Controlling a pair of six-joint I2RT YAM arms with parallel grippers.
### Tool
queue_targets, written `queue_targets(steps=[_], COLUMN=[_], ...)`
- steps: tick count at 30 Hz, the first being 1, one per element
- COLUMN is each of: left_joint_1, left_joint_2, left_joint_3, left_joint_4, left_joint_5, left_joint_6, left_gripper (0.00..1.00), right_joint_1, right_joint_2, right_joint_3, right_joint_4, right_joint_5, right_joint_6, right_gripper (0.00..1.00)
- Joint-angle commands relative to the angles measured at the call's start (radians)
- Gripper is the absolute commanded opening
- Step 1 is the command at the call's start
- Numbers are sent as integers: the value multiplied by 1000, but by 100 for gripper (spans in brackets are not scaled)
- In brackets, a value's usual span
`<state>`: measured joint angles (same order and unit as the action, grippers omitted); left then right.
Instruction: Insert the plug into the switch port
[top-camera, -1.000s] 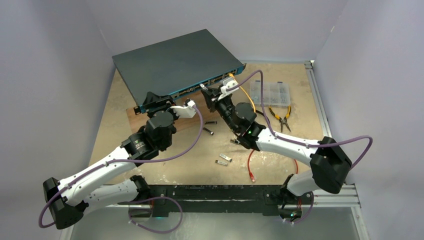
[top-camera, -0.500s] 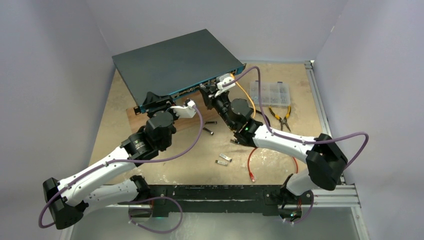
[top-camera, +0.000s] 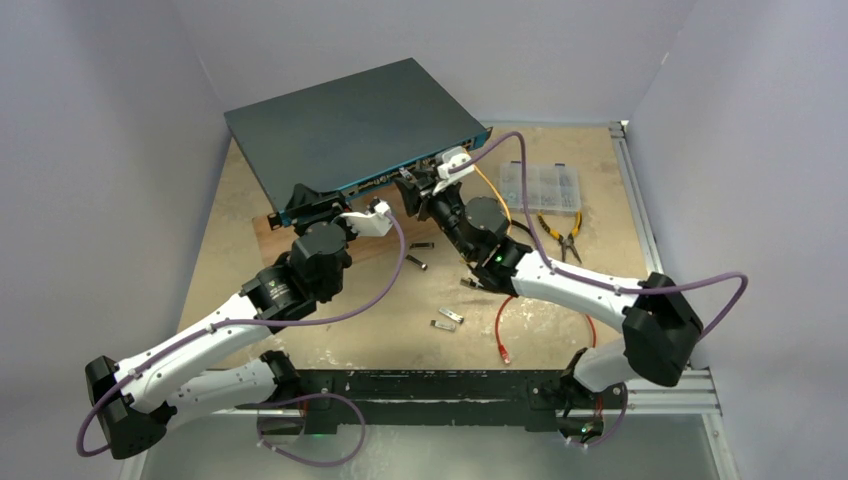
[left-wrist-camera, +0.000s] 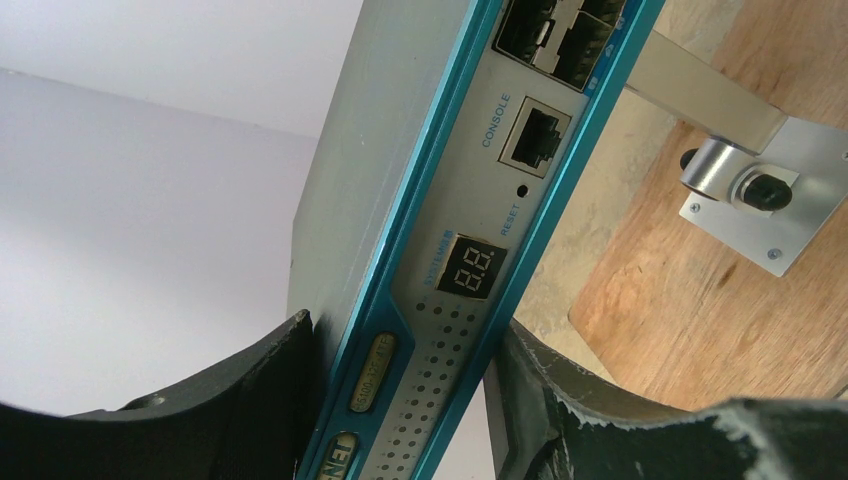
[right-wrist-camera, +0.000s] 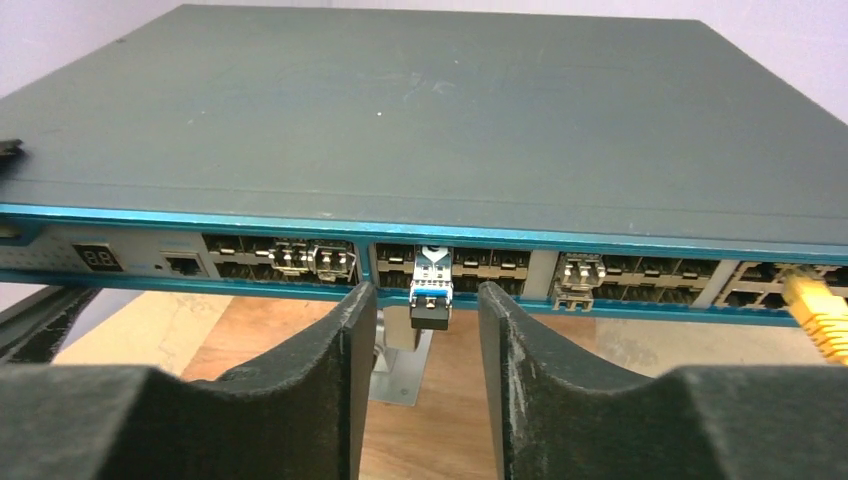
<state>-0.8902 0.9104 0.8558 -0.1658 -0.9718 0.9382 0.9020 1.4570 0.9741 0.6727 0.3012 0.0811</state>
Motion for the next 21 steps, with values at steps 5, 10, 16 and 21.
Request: queue_targets(steps=[5, 10, 16, 21], left_joint_1=[-1, -1, 2, 1], left_joint_2=[-31, -30, -30, -26], left_joint_3=[3, 6, 6, 5], left_joint_4=[48, 48, 46, 46], left_joint_5=[21, 22, 22, 22], left_joint_6=[-220, -222, -223, -223], left_gripper=[0, 0, 0, 0], right_joint_1=[-2, -2, -2, -2], right_joint_2=[-131, -159, -168, -160], right_joint_3=[-56, -80, -95, -91], right_joint_4=[-9, -45, -55, -55], right_joint_5=[7, -5, -28, -46], right_joint_6=[24, 40, 51, 51], right_gripper=[47, 43, 31, 29])
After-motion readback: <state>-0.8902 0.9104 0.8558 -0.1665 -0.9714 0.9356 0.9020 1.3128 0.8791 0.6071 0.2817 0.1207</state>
